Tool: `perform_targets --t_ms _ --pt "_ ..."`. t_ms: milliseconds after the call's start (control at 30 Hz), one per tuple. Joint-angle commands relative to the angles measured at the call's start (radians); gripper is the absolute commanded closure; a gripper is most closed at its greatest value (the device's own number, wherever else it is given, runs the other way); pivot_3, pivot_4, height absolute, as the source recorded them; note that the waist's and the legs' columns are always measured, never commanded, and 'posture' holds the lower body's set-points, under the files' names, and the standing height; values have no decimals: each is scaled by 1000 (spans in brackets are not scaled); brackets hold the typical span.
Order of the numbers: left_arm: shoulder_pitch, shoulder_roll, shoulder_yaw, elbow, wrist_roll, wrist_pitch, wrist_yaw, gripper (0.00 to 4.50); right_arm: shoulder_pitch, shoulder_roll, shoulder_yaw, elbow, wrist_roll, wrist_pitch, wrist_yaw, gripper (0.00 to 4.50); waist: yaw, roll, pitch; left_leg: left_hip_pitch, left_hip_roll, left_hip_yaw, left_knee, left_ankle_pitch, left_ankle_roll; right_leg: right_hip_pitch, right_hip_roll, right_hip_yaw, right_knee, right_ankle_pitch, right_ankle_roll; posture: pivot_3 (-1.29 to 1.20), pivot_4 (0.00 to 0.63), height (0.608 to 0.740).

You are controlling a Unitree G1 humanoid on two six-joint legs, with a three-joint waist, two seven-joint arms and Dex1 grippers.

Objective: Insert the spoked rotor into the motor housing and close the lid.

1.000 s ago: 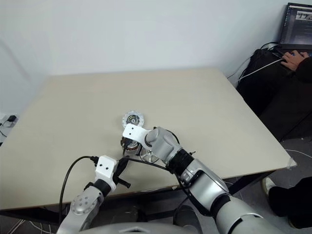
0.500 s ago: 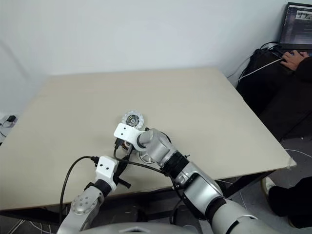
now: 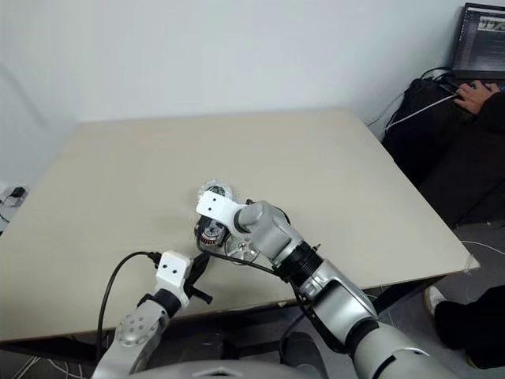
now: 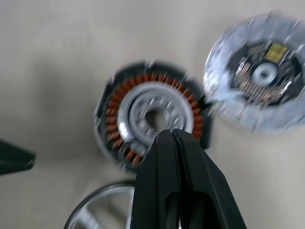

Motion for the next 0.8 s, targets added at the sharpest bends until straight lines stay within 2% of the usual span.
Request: perform_targets --t_ms 33,367,800 --pt "-14 -5 -3 -9 -5 -6 -5 4496 -14 3 5 -41 -3 13 9 4467 1 0 0 0 0 0 0 0 0 0 0 0 0 0 0 0 0 740" --pt "-9 -7 -3 -7 -6 -4 -1 4496 6 -8 63 -26 -4 40 43 4467 2 0 0 0 0 0 0 0 0 0 0 0 0 0 0 0 0 740" --pt "-10 -16 -8 -6 -3 -4 6 4496 -15 17 60 46 -10 10 17 4467 2 0 0 0 0 0 0 0 0 0 0 0 0 0 0 0 0 740"
